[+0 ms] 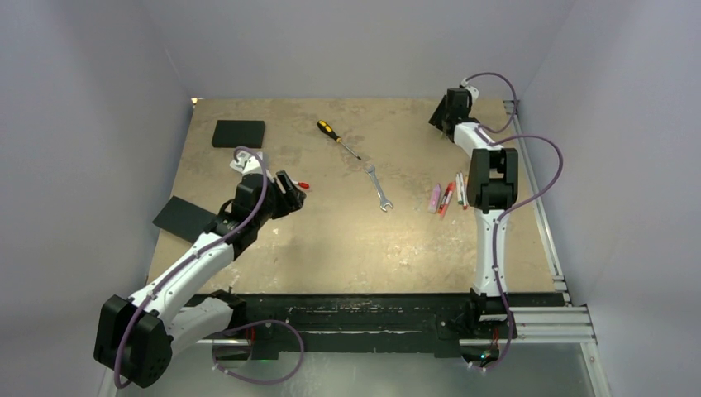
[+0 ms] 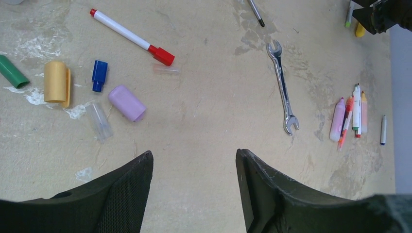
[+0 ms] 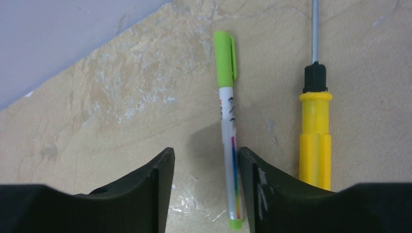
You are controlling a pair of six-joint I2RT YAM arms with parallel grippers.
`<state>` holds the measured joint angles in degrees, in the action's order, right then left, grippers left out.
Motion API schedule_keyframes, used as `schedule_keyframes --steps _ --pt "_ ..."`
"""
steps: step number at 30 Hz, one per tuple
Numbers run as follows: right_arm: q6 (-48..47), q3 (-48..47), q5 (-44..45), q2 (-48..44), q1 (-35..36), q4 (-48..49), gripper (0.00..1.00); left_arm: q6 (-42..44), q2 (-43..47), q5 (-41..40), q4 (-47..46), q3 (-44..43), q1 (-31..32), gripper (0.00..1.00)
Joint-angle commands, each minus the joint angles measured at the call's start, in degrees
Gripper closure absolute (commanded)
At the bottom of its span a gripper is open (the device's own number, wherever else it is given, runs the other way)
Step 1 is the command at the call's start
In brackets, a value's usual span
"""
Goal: Open the pen caps
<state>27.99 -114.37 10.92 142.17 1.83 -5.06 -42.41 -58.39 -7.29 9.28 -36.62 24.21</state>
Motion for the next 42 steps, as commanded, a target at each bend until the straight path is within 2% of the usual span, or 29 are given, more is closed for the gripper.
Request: schedule_keyframes --steps 1,19,24,37,42 --pt "-0.87 -3.41 0.34 1.49 0.07 -3.44 0.50 -0.14 0.82 1.29 -2.54 -0.34 0.23 0.38" --pt "-1.72 -12.84 1.84 8.46 1.60 -19.08 0.84 -1.98 4.88 3.07 -3.65 2.02 0.23 0.40" --pt "-3.14 -13.21 2.68 9.26 2.80 -21.52 0.98 -2.06 7.21 2.89 -3.01 2.49 0.23 0.40" --pt "-3.17 4.38 3.29 -8.77 8.61 -13.55 1.00 -3.21 14.42 2.07 1.96 1.32 0.25 0.40" --pt "-0.09 14.75 0.97 -19.75 9.65 -10.11 1.00 -3.58 18.65 1.12 5.21 0.84 0.23 0.40"
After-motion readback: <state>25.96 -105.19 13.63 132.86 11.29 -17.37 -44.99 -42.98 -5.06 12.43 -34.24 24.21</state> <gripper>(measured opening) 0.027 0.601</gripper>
